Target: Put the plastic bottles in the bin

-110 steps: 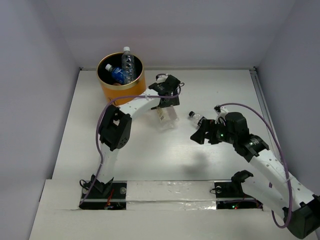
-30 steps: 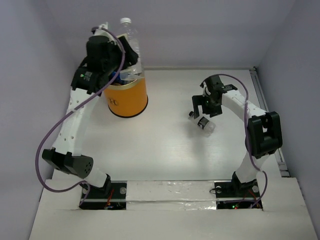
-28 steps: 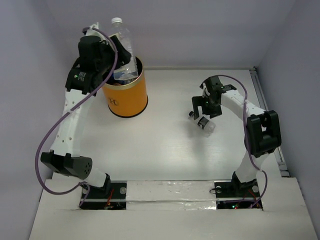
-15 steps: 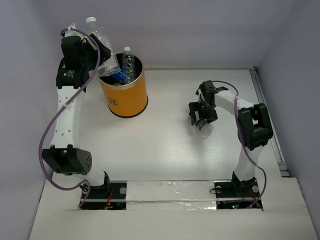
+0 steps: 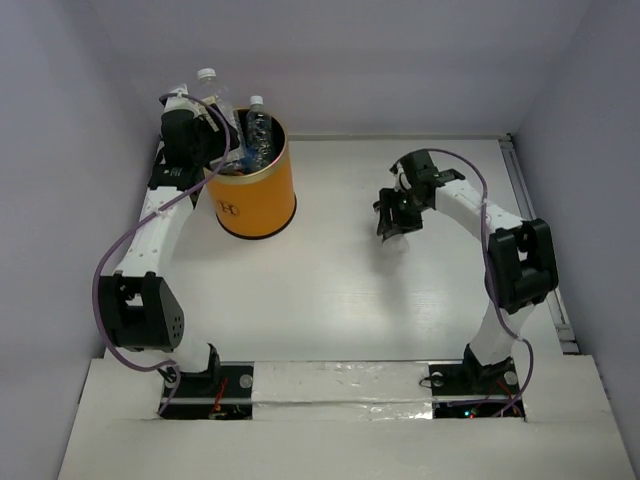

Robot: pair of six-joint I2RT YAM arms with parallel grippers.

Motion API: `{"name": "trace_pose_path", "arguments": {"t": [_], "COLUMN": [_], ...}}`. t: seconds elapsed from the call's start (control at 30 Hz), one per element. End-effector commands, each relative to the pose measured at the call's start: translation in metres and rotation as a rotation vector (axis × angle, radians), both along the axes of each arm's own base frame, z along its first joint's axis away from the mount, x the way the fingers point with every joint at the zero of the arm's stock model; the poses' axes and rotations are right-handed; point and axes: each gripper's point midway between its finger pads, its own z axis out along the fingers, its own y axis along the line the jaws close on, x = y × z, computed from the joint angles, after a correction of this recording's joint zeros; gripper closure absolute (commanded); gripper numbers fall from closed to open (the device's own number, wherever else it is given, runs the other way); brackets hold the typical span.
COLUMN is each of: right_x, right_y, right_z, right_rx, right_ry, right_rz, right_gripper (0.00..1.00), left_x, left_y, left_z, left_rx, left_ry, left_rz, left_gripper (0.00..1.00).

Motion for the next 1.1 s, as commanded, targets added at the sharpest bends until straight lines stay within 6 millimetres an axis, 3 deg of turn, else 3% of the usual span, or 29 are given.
{"name": "trace_pose_path", "arguments": {"t": [0.0,0.07,0.1,0.13,0.2,0.27,0.43,0.5,0.6,0.63,0.7,0.73,0.77,0.83,0.87,0.9,1.07], "right_x": [0.026,0.032,0.032,0.04,0.033,0.034,0.024,0.022,0.03,0.028,0.043,0.043,0.058,0.074,0.075,0.093,0.107], "right_y": [0.043,0.066,0.076,0.085,0.11,0.127,0.185,0.201,0.232,0.237,0.261,0.265,0.28,0.293,0.299,0.306,0.32], "right_z": [0.098,0.159,0.179,0.218,0.261,0.316,0.391,0.412,0.419,0.436,0.422,0.436,0.412,0.389,0.393,0.364,0.28], "right_rx": [0.191,0.304,0.348,0.424,0.53,0.652,0.954,1.028,1.105,1.145,1.14,1.154,1.113,1.036,1.022,0.967,0.785], "right_ry": [-0.242,-0.369,-0.406,-0.489,-0.557,-0.655,-0.757,-0.795,-0.806,-0.847,-0.845,-0.876,-0.864,-0.855,-0.878,-0.856,-0.744], "right_rz": [0.045,0.071,0.086,0.079,0.127,0.139,0.199,0.214,0.202,0.203,0.168,0.165,0.155,0.102,0.104,0.062,0.031], "right_gripper": [0.57,0.56,0.56,0.56,0.55,0.54,0.54,0.53,0.53,0.53,0.52,0.52,0.52,0.51,0.5,0.49,0.39], "left_x": [-0.011,-0.015,-0.019,-0.02,-0.025,-0.03,-0.051,-0.064,-0.082,-0.086,-0.098,-0.102,-0.105,-0.117,-0.12,-0.125,-0.134], "left_y": [0.002,-0.004,-0.003,-0.003,-0.003,-0.008,-0.015,-0.013,-0.016,-0.016,-0.019,-0.021,-0.015,-0.012,-0.01,-0.008,-0.007], "left_z": [0.022,0.016,0.021,0.021,0.033,0.05,0.093,0.114,0.132,0.133,0.134,0.131,0.123,0.122,0.117,0.118,0.101], "left_rx": [0.058,0.058,0.056,0.054,0.048,0.04,0.001,-0.02,-0.071,-0.092,-0.11,-0.117,-0.123,-0.125,-0.12,-0.11,-0.083], "left_ry": [-0.096,-0.091,-0.101,-0.098,-0.122,-0.15,-0.232,-0.282,-0.32,-0.319,-0.322,-0.314,-0.294,-0.29,-0.278,-0.283,-0.256], "left_rz": [-0.013,-0.028,-0.026,-0.024,-0.024,-0.034,-0.04,-0.028,-0.023,-0.017,-0.024,-0.024,0.012,0.026,0.035,0.036,0.039], "left_gripper": [0.46,0.31,0.18,0.12,0.01,0.01,0.01,0.01,0.01,0.01,0.01,0.01,0.01,0.01,0.01,0.01,0.01]}}
